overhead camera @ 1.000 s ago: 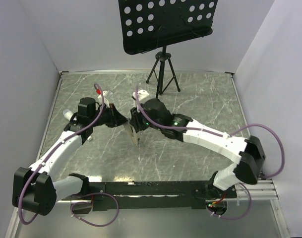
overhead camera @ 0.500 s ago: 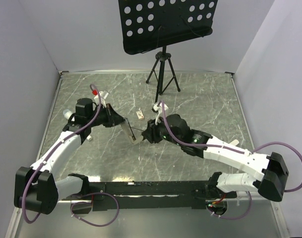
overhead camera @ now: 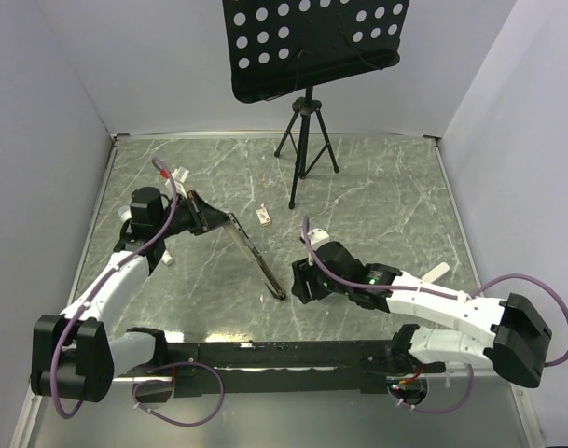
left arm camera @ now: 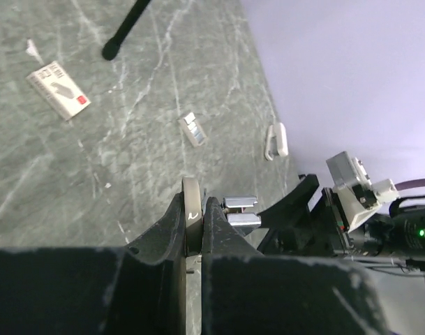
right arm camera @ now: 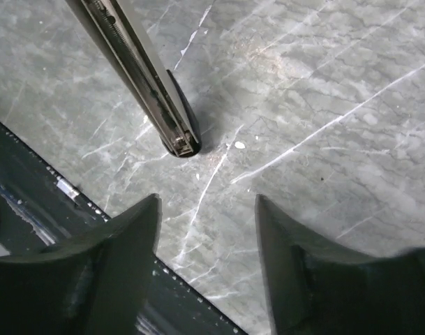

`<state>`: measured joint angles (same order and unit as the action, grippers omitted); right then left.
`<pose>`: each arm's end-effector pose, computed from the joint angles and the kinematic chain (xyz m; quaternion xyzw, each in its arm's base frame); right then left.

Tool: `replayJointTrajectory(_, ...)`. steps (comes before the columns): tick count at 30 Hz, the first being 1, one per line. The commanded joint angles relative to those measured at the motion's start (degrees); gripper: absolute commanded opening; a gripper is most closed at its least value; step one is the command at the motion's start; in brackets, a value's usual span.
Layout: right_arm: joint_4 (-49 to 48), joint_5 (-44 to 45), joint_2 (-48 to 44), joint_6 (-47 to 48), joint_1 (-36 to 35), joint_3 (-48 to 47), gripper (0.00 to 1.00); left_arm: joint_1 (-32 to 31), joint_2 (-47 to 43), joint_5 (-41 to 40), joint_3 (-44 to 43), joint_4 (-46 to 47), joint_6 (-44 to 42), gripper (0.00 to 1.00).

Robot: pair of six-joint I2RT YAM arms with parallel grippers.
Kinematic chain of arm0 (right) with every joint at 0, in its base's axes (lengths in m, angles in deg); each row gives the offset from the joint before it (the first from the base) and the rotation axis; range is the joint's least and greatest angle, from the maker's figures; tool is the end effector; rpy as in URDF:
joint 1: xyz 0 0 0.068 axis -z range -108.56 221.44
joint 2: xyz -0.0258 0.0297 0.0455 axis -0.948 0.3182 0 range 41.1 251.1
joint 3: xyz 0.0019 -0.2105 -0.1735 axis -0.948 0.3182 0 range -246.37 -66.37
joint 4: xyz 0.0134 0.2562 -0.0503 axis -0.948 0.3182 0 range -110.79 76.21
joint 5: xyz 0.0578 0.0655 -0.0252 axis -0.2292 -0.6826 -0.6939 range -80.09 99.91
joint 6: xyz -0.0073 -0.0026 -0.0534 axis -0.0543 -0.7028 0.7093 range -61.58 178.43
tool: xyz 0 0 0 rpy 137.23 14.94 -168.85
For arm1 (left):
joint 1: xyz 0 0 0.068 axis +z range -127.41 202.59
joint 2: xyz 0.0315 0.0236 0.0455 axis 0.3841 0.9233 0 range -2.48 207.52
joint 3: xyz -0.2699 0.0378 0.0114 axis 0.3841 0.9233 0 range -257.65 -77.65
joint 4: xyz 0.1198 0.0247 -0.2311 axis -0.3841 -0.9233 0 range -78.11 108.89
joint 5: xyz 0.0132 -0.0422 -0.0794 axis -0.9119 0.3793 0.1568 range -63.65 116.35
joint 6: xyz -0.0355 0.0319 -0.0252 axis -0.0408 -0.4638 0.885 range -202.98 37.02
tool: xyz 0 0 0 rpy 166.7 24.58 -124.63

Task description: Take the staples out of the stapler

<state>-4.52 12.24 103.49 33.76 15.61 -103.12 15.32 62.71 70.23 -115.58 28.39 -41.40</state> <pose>0.1282 0.1862 0.2223 -0.2373 0.8817 0.2491 0.3229 0.2443 -0.0560 0.2638 -0.0106 0.7809 -0.5009 0.3731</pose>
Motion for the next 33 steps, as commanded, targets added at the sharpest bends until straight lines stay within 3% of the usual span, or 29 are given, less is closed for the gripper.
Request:
replayJointTrajectory(1,1.83,-0.74,-4.38,0.40,0.29,-4.73,0.73,0.15,-0.77,6.83,-2.41,7.81,3.42,0.01)
replayJointTrajectory(5,-3.16,-3.46,-8.50,5.31,0.64,-4.82,0.90,0.15,-0.15,11.92,-1.00,12.82,6.22,0.01)
replayJointTrajectory(8,-7.12,-7.76,-7.99,9.18,2.21,-5.69,0.94,0.15,-0.50,14.30,0.05,16.60,7.72,0.01)
replayJointTrajectory(14,-15.99,-32.26,-2.19,11.40,10.64,-8.34,0.97,0.06,1.25,19.48,2.60,27.91,15.18,0.01)
replayJointTrajectory(16,-19.95,-42.34,0.43,10.35,14.16,-8.25,0.96,-0.11,1.61,20.37,3.39,30.75,17.55,0.01)
replayJointTrajectory(19,-23.56,-49.06,4.82,8.32,15.40,-9.65,0.95,-0.38,1.43,20.81,2.96,30.06,16.61,0.01)
replayJointTrajectory(33,-34.99,-58.31,16.62,1.47,15.32,-12.12,0.74,-1.17,-0.24,20.81,3.13,28.65,15.90,0.01)
